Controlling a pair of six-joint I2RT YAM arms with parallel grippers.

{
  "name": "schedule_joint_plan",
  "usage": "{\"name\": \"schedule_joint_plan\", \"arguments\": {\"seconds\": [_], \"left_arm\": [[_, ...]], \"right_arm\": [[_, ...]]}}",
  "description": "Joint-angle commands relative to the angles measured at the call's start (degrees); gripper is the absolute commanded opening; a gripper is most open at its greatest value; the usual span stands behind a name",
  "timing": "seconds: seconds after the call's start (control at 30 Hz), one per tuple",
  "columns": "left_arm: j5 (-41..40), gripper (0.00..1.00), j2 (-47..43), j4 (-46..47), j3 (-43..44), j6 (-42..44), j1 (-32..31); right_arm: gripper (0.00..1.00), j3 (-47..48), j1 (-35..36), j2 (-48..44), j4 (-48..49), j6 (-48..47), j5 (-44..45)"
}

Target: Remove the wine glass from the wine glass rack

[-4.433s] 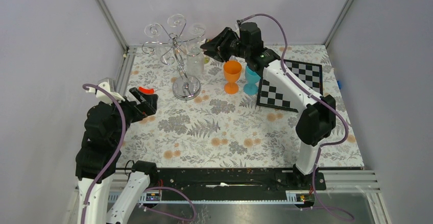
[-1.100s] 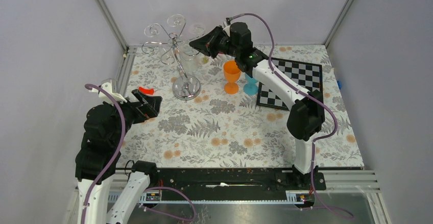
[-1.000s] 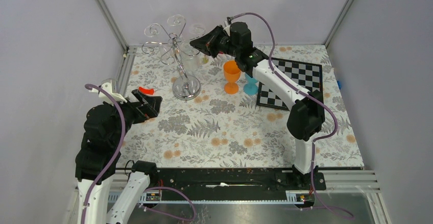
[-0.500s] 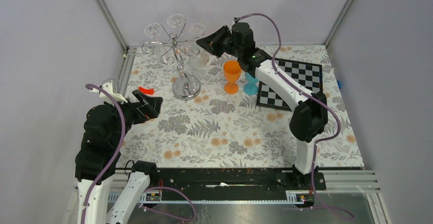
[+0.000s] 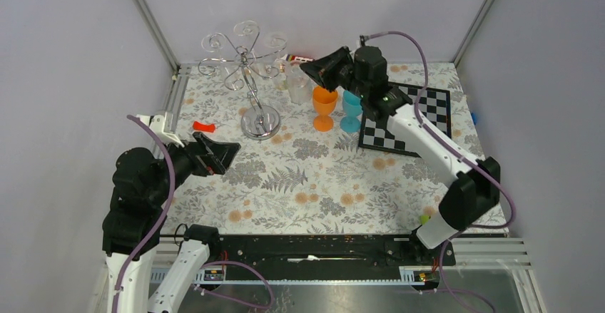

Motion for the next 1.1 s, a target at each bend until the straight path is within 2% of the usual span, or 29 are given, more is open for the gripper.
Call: {"name": "schedule_joint_plan", "arguments": {"seconds": [0.0,0.2,0.4,0.57,0.67,0.83,1.07], "left_arm": [[10.8,0.99,1.2,6.5,0.1,-0.6,0.2],[18.9,0.99,2.7,19.3,-5.8,-12.0,0.1],[19.4,0.99,4.1,36.7,-12.5,-26.6,-2.6],[15.8,0.99,8.6,39.2,-12.8,-29.8,-10.3],[13.9,0.96,11.4,39.1,-12.8,-30.5,-14.3],[13.0,0.83,15.3,38.5,-12.7,-33.4,-17.1],[14.6,0.51,20.2,38.3,-12.1,-36.1,-19.5]], "right_arm": [[0.0,-9.3,-0.2,-10.8,8.2,1.1,-0.3],[0.0,-23.8,-0.1,-23.1,13.1,-0.9,-6.9],[0.0,-34.7,1.2,-31.6,20.1,-0.4,-15.1],[0.0,-40.3,3.6,-34.2,27.6,1.7,-21.6],[0.0,-42.0,4.7,-36.2,26.7,0.3,-23.1],[0.0,-43.4,4.9,-38.0,23.9,-2.2,-23.3],[0.0,-44.0,5.1,-37.1,22.8,-1.0,-21.3]]}}
